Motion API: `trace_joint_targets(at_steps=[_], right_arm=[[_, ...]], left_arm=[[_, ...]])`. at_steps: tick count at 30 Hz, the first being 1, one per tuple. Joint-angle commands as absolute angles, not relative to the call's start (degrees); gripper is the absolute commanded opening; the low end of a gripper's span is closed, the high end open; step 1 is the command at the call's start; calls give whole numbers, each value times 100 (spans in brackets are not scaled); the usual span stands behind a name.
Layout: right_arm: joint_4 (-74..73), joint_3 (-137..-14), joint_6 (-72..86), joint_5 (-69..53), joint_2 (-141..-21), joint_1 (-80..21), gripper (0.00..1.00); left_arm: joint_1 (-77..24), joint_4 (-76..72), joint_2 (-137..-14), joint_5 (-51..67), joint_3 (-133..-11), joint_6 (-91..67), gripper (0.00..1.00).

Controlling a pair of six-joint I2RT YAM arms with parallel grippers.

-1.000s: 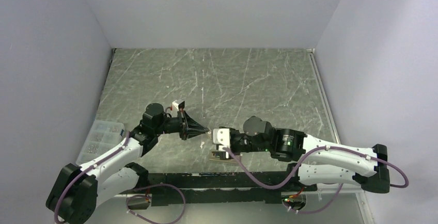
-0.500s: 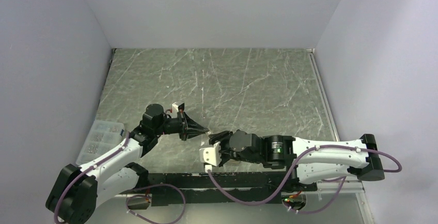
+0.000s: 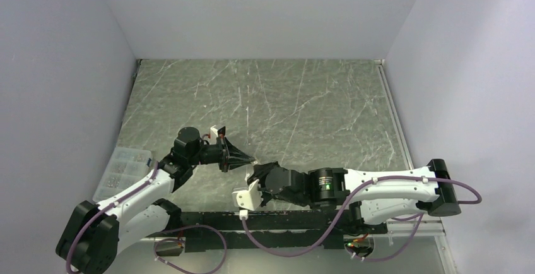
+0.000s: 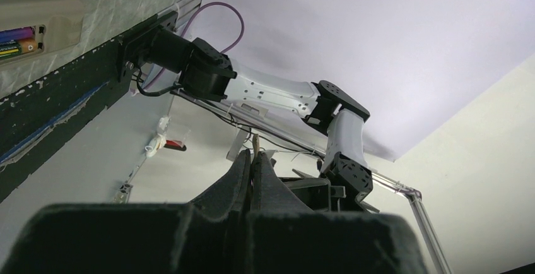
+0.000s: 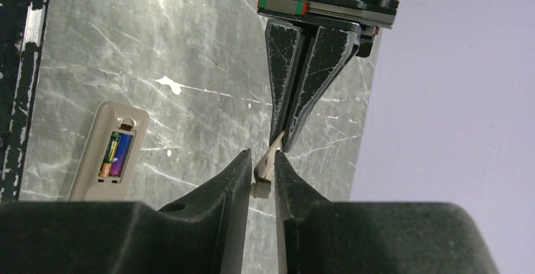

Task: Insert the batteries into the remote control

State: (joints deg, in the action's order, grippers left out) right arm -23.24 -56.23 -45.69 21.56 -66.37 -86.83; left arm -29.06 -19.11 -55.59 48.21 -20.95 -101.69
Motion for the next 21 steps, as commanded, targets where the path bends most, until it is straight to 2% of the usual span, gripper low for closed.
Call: trace_joint_targets(at_steps=[1,7,11,18,21], right_arm=[[-2480,-5989,-4787,2579,-6787,-8818,20],[-2665,-6123,-4832,2879,-7062,-8915,14],[-2775,-6165,-4843,3131,-7198,-8962,1],[-2683,-6107,-4830,3474,-7190,-8982,0],[-2509,-6030,-4797,3545,-7073,-8982,0]], left_arm=[[-2878,-2231,-5532,4957,-2062,-10258,0],[-2883,-2407,-5615,5005,-2037,-10323,0],[-2883,-2463,-5624,5023,-2027,-10352,0],[-2883,-2496,-5598,5017,-2024,-10356,0],[-2883,-2448,-5610,5027,-2047,-10321,10]])
